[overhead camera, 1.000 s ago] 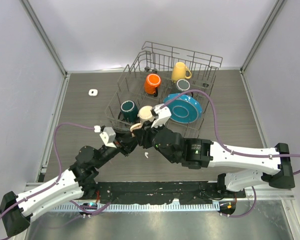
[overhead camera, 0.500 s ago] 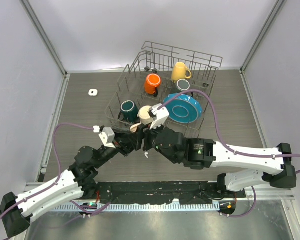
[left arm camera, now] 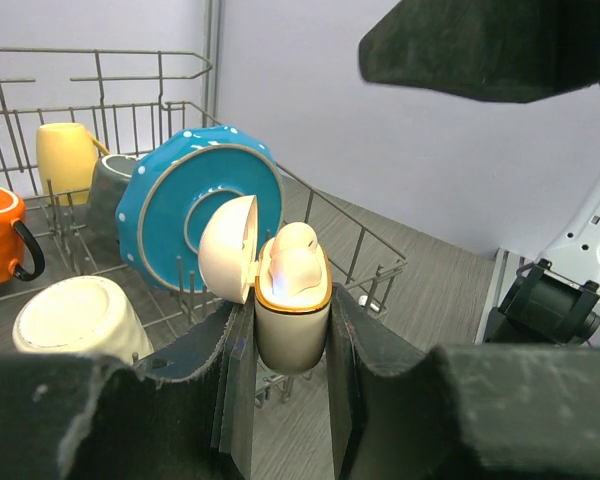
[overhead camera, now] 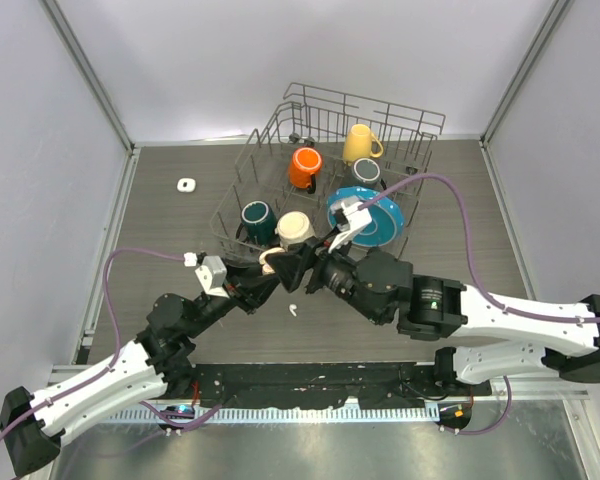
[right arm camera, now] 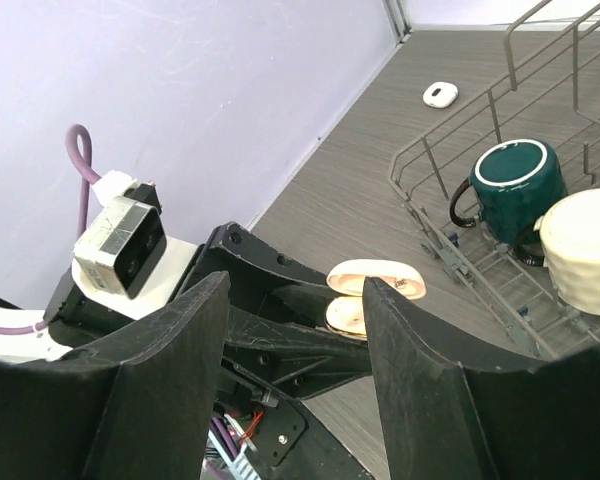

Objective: Insert the wireless bluetooth earbuds into the charging case
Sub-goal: Place the earbud in the charging case.

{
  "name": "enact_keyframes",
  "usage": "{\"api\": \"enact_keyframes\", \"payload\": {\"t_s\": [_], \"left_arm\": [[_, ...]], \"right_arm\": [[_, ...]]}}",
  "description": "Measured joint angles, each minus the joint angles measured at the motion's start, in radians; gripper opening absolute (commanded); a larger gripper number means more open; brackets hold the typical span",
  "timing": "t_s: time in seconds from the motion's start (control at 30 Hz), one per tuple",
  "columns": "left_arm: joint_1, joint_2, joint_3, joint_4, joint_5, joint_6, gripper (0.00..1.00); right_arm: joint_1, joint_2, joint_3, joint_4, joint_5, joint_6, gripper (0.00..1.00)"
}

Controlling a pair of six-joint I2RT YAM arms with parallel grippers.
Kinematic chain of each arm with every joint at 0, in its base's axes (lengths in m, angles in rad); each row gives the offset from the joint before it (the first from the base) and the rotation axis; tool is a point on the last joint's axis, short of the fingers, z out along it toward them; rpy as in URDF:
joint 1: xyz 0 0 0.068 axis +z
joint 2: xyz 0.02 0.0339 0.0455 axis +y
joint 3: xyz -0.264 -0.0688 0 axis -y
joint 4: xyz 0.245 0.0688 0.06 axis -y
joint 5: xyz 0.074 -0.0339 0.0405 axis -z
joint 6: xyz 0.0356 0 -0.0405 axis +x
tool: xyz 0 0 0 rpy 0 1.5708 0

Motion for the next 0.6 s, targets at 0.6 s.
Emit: {"api": "enact_keyframes", "payload": {"t_s": [0.6], "left_arm": [[0.0,-0.014,0.002,-0.047,0.018,-0.026,0.0]], "right_arm": [[-0.316,-0.076,-0.039,-0.284,-0.025,0.261,0.81]]}}
